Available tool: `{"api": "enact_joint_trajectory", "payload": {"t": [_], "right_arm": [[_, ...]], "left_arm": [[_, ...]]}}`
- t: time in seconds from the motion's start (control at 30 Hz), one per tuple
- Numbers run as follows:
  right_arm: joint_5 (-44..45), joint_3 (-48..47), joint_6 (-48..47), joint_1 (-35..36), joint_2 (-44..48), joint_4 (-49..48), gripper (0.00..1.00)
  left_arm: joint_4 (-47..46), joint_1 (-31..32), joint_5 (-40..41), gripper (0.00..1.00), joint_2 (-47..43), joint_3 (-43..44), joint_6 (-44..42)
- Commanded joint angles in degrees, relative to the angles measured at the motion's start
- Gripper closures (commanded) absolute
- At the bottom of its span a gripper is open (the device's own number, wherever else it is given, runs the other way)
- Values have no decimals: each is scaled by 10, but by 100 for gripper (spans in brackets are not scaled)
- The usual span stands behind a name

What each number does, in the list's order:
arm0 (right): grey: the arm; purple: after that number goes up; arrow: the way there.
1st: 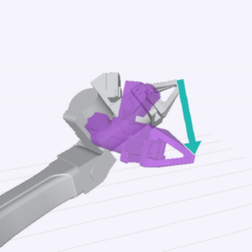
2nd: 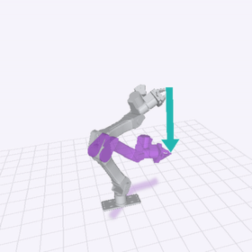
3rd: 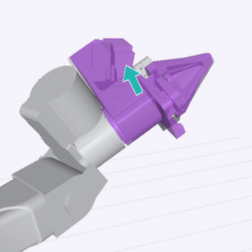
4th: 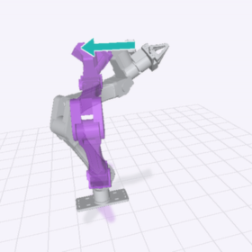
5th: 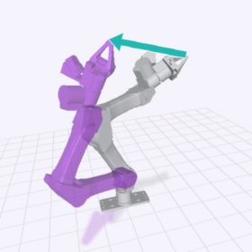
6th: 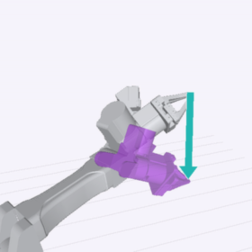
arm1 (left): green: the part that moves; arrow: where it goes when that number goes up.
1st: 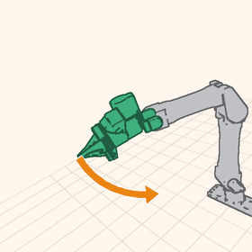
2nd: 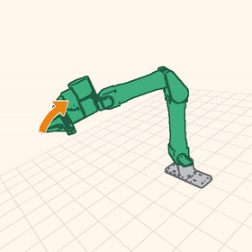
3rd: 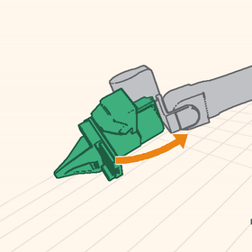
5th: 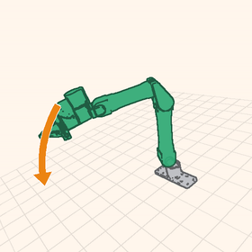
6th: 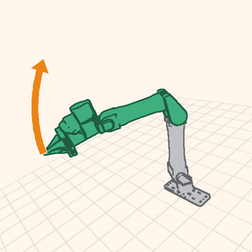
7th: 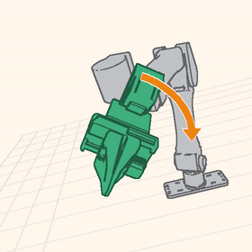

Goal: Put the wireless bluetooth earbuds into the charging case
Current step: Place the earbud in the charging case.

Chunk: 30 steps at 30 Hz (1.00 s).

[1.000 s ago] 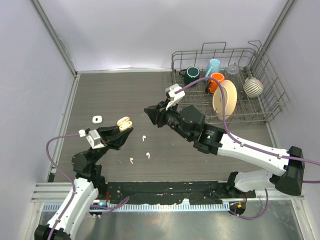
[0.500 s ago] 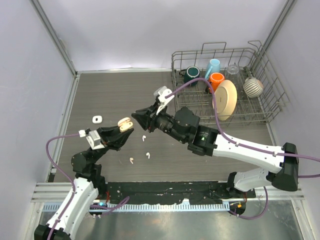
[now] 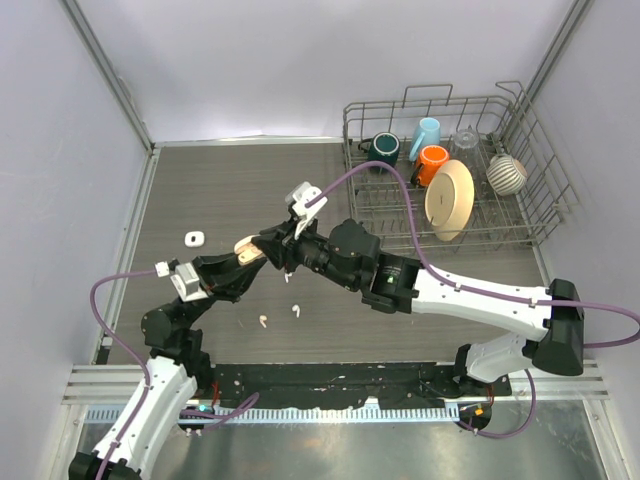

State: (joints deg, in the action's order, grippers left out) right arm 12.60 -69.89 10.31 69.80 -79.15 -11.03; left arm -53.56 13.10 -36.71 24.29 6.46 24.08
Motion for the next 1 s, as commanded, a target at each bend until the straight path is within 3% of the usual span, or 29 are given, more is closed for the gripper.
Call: {"api": "enact_joint_trajectory", "payload": {"t": [0.0, 0.57, 0.97], "right_arm": [[15, -26, -24, 7, -3, -8, 99], [27, -23, -41, 10, -18, -13, 99], [26, 18, -56, 10, -7, -68, 99]], "left_arm": [[-23, -2, 4, 100, -9, 18, 5], [-28, -3, 1, 100, -10, 21, 11], [-43, -2, 23, 100, -5, 17, 21]]}}
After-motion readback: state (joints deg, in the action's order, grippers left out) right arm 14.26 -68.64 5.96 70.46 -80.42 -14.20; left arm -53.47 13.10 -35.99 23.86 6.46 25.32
